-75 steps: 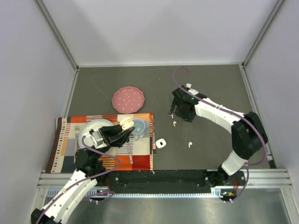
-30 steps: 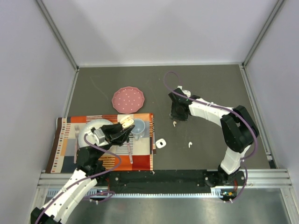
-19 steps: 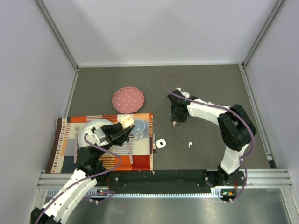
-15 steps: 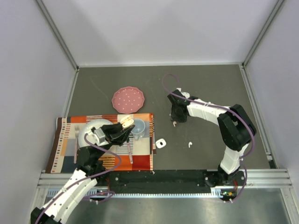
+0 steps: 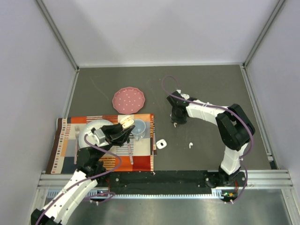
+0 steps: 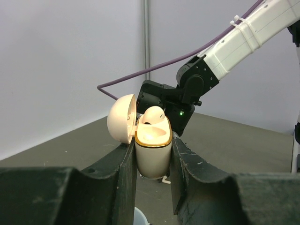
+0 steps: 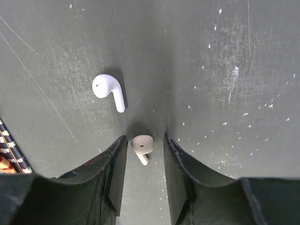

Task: Insert the wireless bluetooth earbuds into the charging case
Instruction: Pick up the left earbud from the center of the board.

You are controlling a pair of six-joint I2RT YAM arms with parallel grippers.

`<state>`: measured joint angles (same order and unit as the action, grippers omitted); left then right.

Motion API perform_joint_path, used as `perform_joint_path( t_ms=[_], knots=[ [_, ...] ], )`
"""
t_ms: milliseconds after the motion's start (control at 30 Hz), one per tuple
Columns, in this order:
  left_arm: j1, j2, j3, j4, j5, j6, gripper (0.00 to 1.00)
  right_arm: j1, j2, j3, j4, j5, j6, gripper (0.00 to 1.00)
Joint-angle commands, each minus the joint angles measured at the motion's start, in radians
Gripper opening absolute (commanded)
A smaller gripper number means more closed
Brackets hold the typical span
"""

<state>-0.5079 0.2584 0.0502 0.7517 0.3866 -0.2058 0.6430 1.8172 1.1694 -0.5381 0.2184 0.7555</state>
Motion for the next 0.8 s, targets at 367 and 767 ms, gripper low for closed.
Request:
perform_joint_path(
  t_ms=[367,767],
  knots=[
    [-0.003,-0.03,0.01,0.012,-0.02,0.016,0.0,0.029,0.031,0.03,0.015,0.047,-0.005,0.33],
    [-0.003,-0.033,0.008,0.005,-0.026,0.02,0.0,0.035,0.039,0.042,0.009,0.052,-0.021,0.29]
  ],
)
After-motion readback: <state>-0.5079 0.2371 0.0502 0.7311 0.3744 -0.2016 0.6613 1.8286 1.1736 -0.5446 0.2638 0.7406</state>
